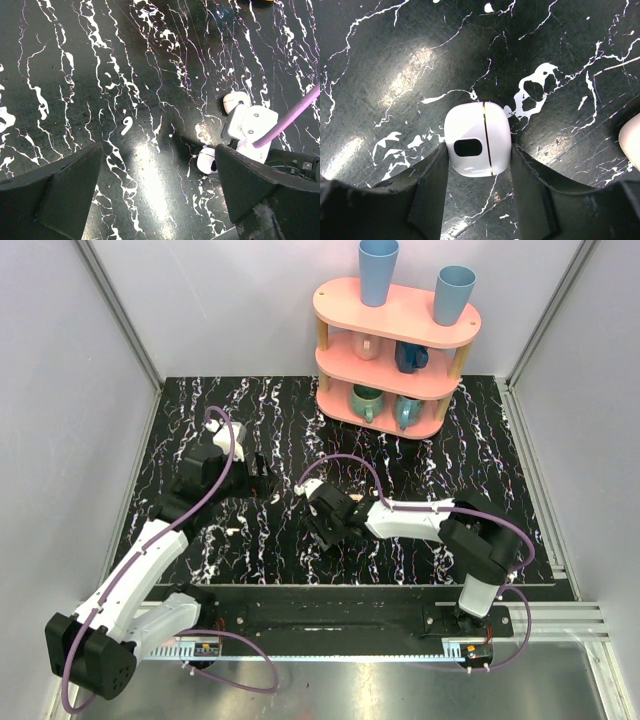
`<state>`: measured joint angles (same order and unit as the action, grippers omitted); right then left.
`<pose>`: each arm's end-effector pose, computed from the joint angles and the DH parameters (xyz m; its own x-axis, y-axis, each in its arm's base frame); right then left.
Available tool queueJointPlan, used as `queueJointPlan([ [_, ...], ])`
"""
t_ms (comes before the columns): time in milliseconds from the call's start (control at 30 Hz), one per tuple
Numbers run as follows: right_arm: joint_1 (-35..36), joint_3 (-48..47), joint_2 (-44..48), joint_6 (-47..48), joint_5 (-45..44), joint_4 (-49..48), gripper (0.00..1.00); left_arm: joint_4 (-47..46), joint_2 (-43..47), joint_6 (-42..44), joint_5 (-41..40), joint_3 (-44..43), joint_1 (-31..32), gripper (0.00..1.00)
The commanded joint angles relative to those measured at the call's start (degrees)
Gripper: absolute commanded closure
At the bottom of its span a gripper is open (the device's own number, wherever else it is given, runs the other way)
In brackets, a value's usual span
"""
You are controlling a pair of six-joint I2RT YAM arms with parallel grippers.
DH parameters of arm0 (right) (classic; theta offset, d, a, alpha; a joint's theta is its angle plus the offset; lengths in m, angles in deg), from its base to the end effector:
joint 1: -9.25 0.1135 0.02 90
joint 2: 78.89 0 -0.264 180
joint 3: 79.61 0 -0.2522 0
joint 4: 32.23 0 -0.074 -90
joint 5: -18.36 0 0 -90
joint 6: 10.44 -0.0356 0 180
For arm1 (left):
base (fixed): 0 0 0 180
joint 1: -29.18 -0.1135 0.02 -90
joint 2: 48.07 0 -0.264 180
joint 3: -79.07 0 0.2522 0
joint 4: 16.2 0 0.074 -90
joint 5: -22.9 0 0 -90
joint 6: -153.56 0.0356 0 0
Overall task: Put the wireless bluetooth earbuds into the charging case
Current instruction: Pick up the charging case from the center of the board, then pass from the right arm to the left
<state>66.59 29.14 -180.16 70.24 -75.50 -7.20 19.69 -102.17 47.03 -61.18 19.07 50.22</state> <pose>0.1924 0.2956 0.1565 -0.5692 -0.5885 -0.5742 -0.7367 0.6751 0.0383 0.1954 -0.0791 0.2986 -0.5726 -0.0830 -0.8156 0.2895 0.9103 -0.2958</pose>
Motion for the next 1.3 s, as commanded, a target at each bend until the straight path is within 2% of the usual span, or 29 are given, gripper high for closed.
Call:
queueJointPlan([
  [0,0.6,1.4,2.8,0.5,-0.1,-3.4,0.62,-2.9,0.2,-0.6,1.6,0.1,-0.6,0.01],
  [100,0.5,2.9,6.1,2.6,-0.6,-4.6,0.65,-2.7,0.3,-0.5,2.7,-0.1,-0.8,0.01],
  [267,0.6,6.4,22.2,6.2,0.5,-6.6,0.66,-3.0,1.0,-1.0,7.7,-0.5,-1.6,0.01],
  [333,0.6,6.3,28.8,8.9,0.4,-6.2,0.66,-3.0,1.1,-1.1,11.5,-1.5,-1.6,0.01],
  [433,0.5,3.4,33.0,13.2,0.7,-1.1,0.68,-5.2,0.8,-1.3,20.9,-2.5,-1.6,0.01],
  [500,0.6,2.0,34.2,14.7,2.2,1.4,0.68,-7.8,-0.3,-3.4,28.4,-3.4,-1.6,0.01],
  [633,1.1,-1.5,34.9,17.1,1.8,4.4,0.69,-8.6,-1.9,-5.2,36.1,-6.6,-1.3,0.01],
  [833,2.2,-3.1,34.3,19.9,-2.2,5.8,0.69,-12.2,-2.6,-10.5,39.3,-9.3,-1.3,0.01],
  [900,2.5,-3.1,34.4,20.1,-3.3,5.7,0.70,-12.6,-3.4,-11.5,42.8,-9.6,-1.2,0.01],
  [1100,2.9,-2.2,35.8,20.7,-4.8,4.1,0.69,-13.6,-5.0,-13.3,44.4,-6.0,-0.6,0.01],
  [1267,3.5,-1.7,36.5,20.8,-5.3,3.3,0.68,-15.7,-7.1,-14.8,43.0,-3.9,2.0,0.06],
])
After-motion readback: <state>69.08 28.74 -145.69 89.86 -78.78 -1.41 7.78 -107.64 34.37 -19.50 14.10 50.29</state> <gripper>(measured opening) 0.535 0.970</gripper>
